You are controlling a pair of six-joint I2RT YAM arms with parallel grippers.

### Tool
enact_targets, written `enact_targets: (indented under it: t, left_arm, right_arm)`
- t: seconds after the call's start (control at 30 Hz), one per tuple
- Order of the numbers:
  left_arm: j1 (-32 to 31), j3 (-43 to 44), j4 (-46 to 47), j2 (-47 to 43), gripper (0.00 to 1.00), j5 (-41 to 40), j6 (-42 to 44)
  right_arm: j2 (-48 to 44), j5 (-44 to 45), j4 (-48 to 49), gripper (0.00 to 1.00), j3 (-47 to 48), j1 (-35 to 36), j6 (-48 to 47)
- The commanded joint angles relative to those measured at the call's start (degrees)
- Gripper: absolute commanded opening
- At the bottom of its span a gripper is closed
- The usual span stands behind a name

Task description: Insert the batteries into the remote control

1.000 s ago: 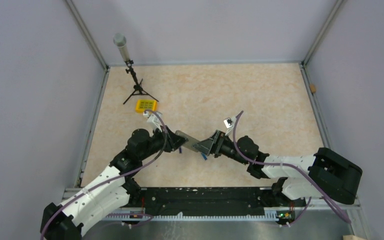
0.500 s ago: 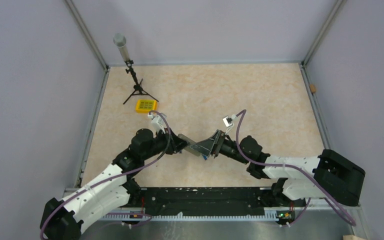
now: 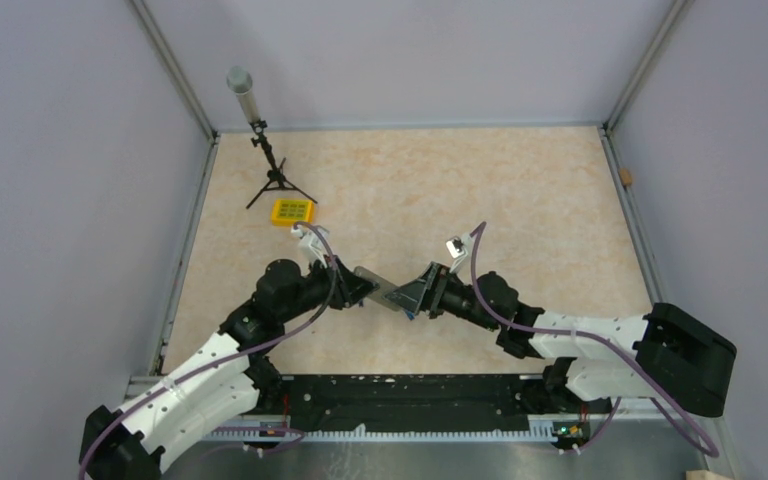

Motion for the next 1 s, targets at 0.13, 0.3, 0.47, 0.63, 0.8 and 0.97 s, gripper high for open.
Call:
enact_targets:
  t: [0.13, 0.3, 0.47, 0.63, 0.8, 0.97]
  left_arm:
    - [-0.2, 3.1, 0.2, -1.8, 0.0, 0.7, -0.2]
    - [-0.2, 3.3, -0.2, -2.4, 0.0, 0.7, -0.2]
    - [-0.2, 3.3, -0.5, -3.0, 0.0, 0.2, -0.1]
    - [-0.2, 3.3, -0.4, -3.0, 0.0, 0.3, -0.2]
    - [-0.2, 3.3, 0.0, -3.1, 0.0, 1.0, -0.6]
    - [-0.2, 3.3, 0.2, -3.5, 0.0, 1.6, -1.1]
  right_arm:
    - [-0.6, 2.1, -1.4, 0.76, 1.0, 0.7, -1.1]
    - [-0.7, 2.4, -2.5, 0.76, 1.2, 0.9, -1.2]
    - [-0.5, 2.4, -3.0, 0.76, 1.6, 1.2, -1.3]
    - [0.2, 2.4, -2.5, 0.76, 1.6, 1.6, -1.3]
    - [0.7, 2.4, -2.5, 0.76, 2.1, 1.7, -1.2]
    - [1.1, 4.6, -4.1, 0.76, 3.2, 2.0, -1.7]
